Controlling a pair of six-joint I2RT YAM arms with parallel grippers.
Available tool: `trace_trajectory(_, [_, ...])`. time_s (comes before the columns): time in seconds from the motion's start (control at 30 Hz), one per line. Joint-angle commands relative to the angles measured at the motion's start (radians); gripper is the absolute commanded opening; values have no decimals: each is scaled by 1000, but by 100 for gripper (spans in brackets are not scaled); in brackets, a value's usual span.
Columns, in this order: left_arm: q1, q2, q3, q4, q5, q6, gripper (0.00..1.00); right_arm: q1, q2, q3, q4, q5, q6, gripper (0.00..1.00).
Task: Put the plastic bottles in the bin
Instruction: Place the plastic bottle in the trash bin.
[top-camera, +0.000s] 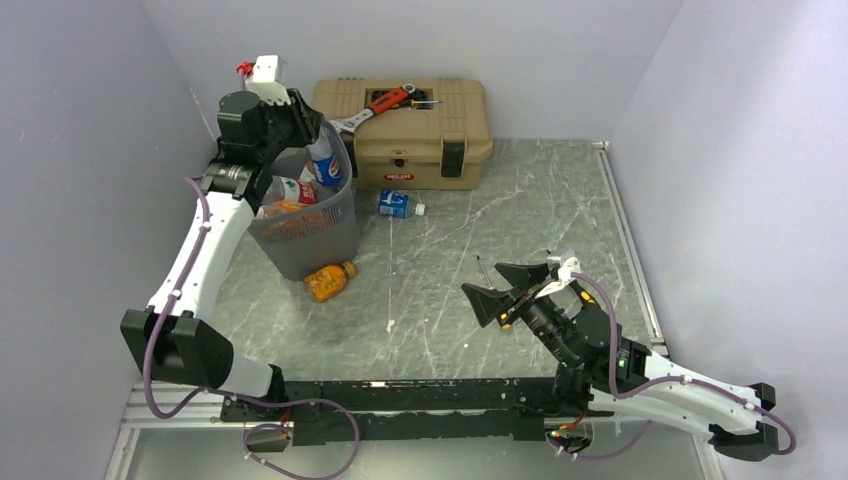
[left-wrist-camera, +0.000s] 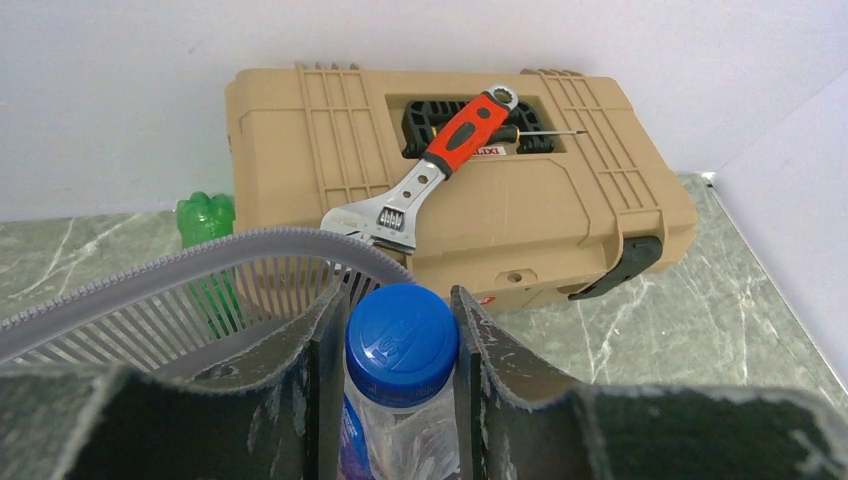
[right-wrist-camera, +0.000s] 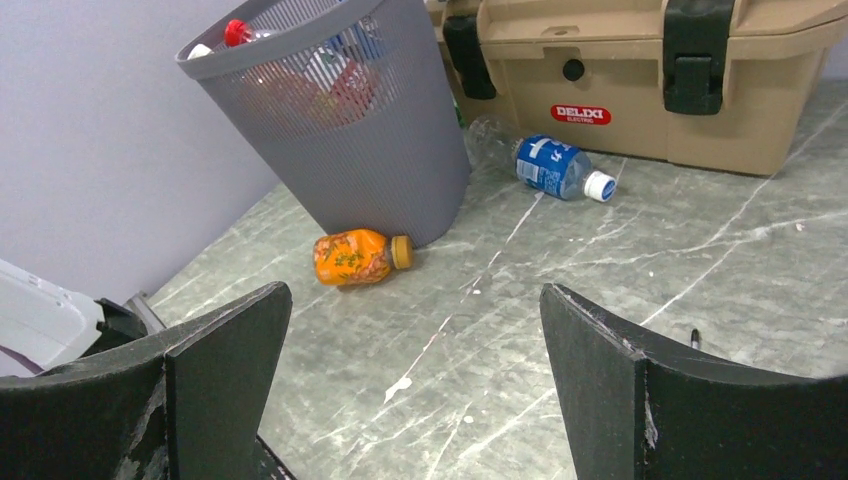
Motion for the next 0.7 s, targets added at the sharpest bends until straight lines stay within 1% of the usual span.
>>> trace_trajectory(0.0, [0, -24, -107, -72, -38, 32, 0, 2, 3, 1, 11, 24, 4, 100])
trace_trajectory(0.17, [2, -145, -199, 71, 10, 1, 0, 2, 14, 5, 14, 25, 0, 100])
trace_trajectory(0.23, [2, -181, -217, 98, 23, -4, 16, 2, 15, 6, 17, 25, -1, 100])
trace_trajectory(0.33, [2, -209, -232, 88, 48, -7, 40, 2, 18, 3, 26, 23, 0, 100])
trace_trajectory(0.4, [2, -222, -246, 74, 39, -5, 50, 2, 23, 1, 32, 20, 0, 100])
trace_trajectory(0.53, [2, -244, -278, 66, 21, 1, 56, 2, 41, 6, 35, 15, 3, 100])
trace_trajectory(0.63, [2, -257, -286, 63, 27, -2, 75, 2, 47, 7, 38, 13, 3, 100])
trace_trajectory(0.67, [2, -261, -287, 64, 26, -3, 79, 2, 48, 7, 39, 13, 3, 100])
